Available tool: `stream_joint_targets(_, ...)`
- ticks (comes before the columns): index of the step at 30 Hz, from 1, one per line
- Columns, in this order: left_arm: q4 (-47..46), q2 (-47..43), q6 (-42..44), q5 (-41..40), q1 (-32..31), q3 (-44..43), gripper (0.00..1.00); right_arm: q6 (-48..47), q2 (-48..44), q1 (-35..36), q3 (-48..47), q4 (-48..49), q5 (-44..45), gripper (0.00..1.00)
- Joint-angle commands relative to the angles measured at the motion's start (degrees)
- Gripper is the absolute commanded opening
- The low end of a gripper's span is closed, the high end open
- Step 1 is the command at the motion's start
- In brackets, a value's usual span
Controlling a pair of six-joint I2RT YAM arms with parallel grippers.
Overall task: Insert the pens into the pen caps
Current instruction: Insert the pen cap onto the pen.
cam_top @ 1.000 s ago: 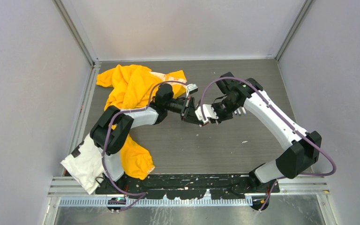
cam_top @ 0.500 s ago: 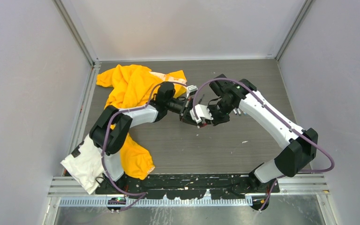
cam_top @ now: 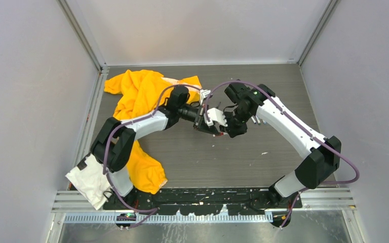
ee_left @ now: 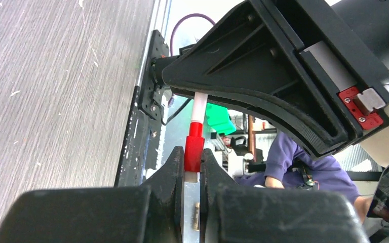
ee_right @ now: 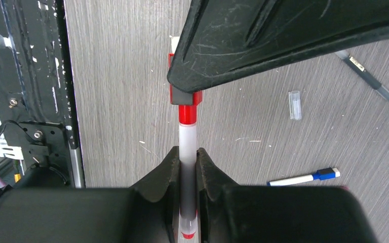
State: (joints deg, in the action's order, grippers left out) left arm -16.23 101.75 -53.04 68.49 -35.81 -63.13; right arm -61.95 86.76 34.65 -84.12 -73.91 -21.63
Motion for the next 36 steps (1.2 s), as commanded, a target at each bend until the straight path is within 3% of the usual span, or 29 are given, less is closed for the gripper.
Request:
stream_joint_targets(1,3.09,0.31,4.42,-14.99,-3.47,-6.85,0.01,1.77,-0.51,5.26,-3.61,14.59,-20.25,0.01)
stream_joint_targets(3,-6.72,4.05,-6.09,-8.00,-3.45,-7.51,0.01,1.36,-0.80,5.70,-3.21,14.94,-20.11,0.01)
stream_joint_targets(5,-25.87,7.41,-20.67,-4.69,-3.43,-6.04,0.01,1.23,-0.96,5.73,-3.18,15.14,-20.66,0.01)
stream_joint_targets(8,-49.19,11.63,-38.09,-3.25,-3.39,-5.55,0.00,2.12,-1.30,5.37,-3.24,15.95,-20.75,0.01)
stream_joint_targets(10,-57.73,13.16,-44.48,-3.94,-3.39,-5.69,0.01,5.21,-1.41,4.42,-3.42,17.33,-22.01,0.01)
stream_joint_targets(12,-57.79,13.04,-43.86,-4.88,-3.39,-5.14,0.01,9.57,-1.31,2.97,-3.75,19.65,-23.78,0.01)
stream_joint_targets(16,-42.81,7.90,-29.58,-9.45,-3.39,-2.36,0.01,15.93,-1.09,1.29,-4.80,22.73,-26.92,0.01)
stream_joint_targets(20,-36.80,4.50,-22.99,-12.91,-3.30,-1.73,0.01,20.36,-1.07,0.88,-3.71,26.13,-27.68,0.01)
stream_joint_targets(24,-36.22,3.85,-22.78,-13.03,-2.94,-1.77,0.00,21.75,-0.88,0.40,-3.34,27.32,-27.44,0.01)
stream_joint_targets(28,-41.46,3.72,-27.00,-13.58,-1.36,0.46,0.02,21.52,-0.94,-1.28,-2.89,26.33,-26.98,0.01)
stream_joint_targets(36,-44.06,0.71,-29.67,-13.39,1.93,3.27,0.25,18.02,-2.71,-4.36,0.87,22.95,-25.89,0.01)
